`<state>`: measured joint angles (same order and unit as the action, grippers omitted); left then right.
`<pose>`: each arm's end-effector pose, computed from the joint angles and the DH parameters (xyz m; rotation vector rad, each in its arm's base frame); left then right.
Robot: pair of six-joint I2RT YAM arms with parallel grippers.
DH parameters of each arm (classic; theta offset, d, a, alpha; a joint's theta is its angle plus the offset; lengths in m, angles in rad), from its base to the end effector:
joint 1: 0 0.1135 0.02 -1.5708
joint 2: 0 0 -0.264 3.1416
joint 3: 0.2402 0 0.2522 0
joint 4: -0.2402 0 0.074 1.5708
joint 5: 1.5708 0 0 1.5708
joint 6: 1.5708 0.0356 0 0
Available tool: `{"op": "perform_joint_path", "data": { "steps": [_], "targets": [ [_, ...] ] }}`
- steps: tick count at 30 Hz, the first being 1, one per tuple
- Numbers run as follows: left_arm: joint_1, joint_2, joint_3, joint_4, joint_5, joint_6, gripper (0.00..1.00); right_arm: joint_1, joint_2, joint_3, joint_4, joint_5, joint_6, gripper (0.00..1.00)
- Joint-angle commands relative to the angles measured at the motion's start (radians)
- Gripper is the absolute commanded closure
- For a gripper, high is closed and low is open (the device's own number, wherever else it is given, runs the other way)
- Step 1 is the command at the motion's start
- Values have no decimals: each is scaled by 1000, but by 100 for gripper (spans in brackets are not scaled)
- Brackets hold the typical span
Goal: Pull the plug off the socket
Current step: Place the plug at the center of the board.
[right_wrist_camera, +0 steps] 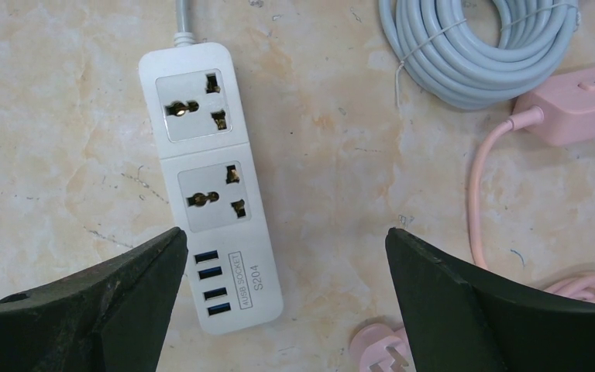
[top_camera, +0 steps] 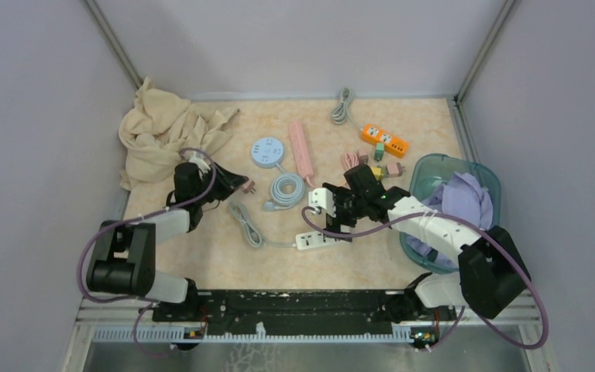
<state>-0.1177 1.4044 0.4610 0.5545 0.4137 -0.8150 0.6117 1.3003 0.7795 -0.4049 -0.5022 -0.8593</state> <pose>0.2638 -0.0456 0.1703 -0.4282 2.0214 -1.0008 0.1990 0.1605 0.2140 -1.7617 1.6404 0.5115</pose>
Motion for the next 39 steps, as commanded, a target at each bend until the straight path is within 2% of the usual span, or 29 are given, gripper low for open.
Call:
{"op": "perform_joint_path", "data": {
  "steps": [1,4,9,14,16,20,23,26,32,35,39],
  "targets": [
    [39,76,136,-233,-157,-96,90,-7,-32,9,33,-24,6,1],
    [53,137,240,-375,-224,-125,88,-7,-32,7,32,-25,5,1],
    [77,225,349,-473,-242,-178,83,-7,-33,6,34,-25,4,1],
    [106,308,437,-537,-214,-198,66,-7,-37,5,33,-23,2,1],
    [114,320,461,-554,-199,-200,56,-7,-39,6,33,-23,2,1],
    [124,304,502,-657,-252,-202,22,-7,-40,6,33,-24,3,1],
    [125,260,512,-722,-278,-184,4,-7,-45,9,31,-27,7,1],
    [126,186,482,-718,-247,-165,1,-9,-53,11,32,-26,13,1],
    [126,-38,397,-668,-169,-88,0,-34,-101,46,16,-22,64,1],
    [127,-160,402,-675,-146,-2,0,-83,-142,65,20,-45,102,1],
    [126,-319,391,-593,-20,153,1,-190,-212,101,40,-98,197,1]
  ]
}}
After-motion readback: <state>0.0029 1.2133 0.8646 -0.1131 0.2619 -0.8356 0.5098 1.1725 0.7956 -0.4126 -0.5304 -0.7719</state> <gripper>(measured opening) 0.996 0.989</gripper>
